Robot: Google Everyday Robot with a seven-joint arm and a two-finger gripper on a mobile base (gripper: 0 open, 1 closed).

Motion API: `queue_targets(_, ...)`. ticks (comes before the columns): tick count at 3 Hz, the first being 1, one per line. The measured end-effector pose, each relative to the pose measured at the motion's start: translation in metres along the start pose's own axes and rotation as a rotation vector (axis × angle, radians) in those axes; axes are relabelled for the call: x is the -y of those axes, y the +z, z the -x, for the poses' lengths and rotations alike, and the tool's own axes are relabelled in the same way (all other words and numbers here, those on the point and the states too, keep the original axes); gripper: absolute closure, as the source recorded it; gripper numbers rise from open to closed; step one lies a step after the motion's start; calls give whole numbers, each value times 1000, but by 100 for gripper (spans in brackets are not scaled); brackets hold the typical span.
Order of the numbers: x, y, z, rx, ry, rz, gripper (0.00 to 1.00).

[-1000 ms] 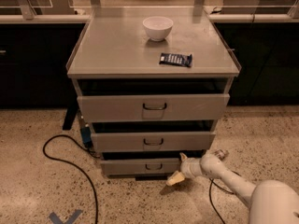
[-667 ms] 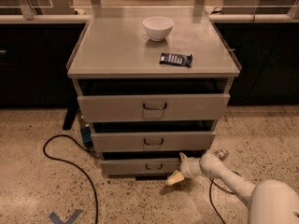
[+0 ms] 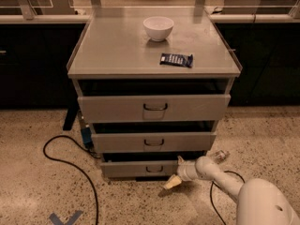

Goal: Open bottom drawer

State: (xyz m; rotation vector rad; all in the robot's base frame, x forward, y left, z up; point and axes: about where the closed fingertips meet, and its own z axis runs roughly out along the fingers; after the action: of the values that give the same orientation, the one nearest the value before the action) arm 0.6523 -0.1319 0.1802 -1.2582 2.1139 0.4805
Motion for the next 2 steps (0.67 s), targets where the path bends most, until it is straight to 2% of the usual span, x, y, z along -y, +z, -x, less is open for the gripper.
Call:
queue_targets(1,21,1,26,22,-47,-40,0)
queue_targets(2,22,1,26,22,-48,-41,18)
